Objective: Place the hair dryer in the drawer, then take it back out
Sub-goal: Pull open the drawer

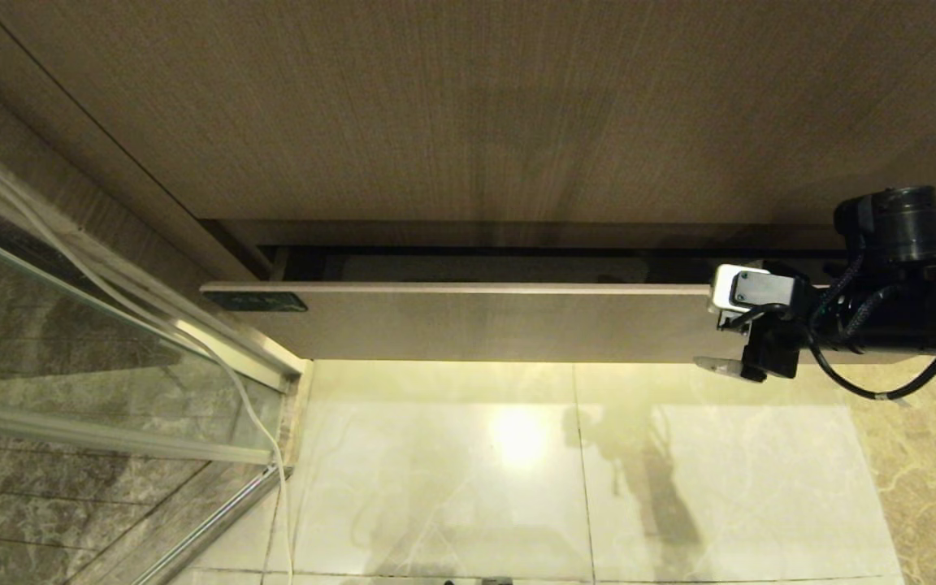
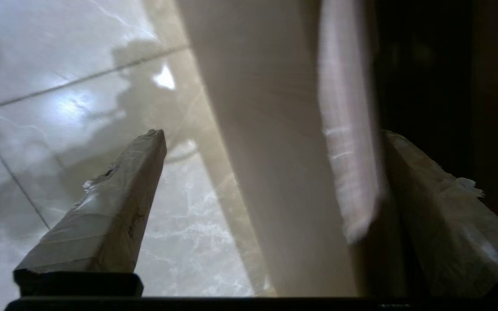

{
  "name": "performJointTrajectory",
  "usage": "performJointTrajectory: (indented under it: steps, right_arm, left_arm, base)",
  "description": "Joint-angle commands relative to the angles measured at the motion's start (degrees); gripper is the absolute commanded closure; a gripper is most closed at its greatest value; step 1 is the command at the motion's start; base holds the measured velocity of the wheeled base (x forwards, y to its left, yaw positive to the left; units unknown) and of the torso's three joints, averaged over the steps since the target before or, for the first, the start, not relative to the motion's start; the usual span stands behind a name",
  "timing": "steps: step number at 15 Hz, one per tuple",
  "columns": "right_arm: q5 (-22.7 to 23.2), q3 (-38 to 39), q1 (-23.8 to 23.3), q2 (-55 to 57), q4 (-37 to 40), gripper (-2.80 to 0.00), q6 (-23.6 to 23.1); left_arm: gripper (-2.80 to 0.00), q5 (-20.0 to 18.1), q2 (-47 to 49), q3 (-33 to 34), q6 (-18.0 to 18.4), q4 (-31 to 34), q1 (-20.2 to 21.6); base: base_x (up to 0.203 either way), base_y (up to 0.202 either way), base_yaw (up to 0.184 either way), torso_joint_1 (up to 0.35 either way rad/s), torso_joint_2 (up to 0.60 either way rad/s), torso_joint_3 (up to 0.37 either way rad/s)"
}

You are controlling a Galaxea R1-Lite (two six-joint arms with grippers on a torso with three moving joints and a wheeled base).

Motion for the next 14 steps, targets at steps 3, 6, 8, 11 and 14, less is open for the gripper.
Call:
performJointTrajectory:
  steps: [3,6,8,11,14]
  right_arm:
    - [-0.07,0.93,0.02,-0.94,5.84,-2.8,0.5]
    - [4.13,1.56,0.02,-2.09,15.51,-2.8,2.09]
    - [5.49,2.7,-0.34,-4.59,17.07,-2.8,2.25]
    - [6.06,5.57,-2.37,-8.36,18.53,-2.8,3.52]
    - [7.85,6.35,-4.39,-11.44,23.09,-2.8,6.79]
  left_arm:
    - [0.0,0.0,0.0,0.01,0.0,-0.04,-0.04]
    - [0.0,0.0,0.0,0.01,0.0,-0.04,-0.04]
    - [0.0,0.0,0.0,0.01,0.0,-0.04,-0.04]
    - [0.0,0.0,0.0,0.01,0.0,-0.04,-0.04]
    - [0.0,0.0,0.0,0.01,0.0,-0.04,-0.04]
  base:
    - [0.0,0.0,0.0,0.0,0.0,0.0]
    - [0.0,0.0,0.0,0.0,0.0,0.0]
    - [0.0,0.0,0.0,0.0,0.0,0.0]
    - [0.0,0.0,0.0,0.0,0.0,0.0]
    - [0.0,0.0,0.0,0.0,0.0,0.0]
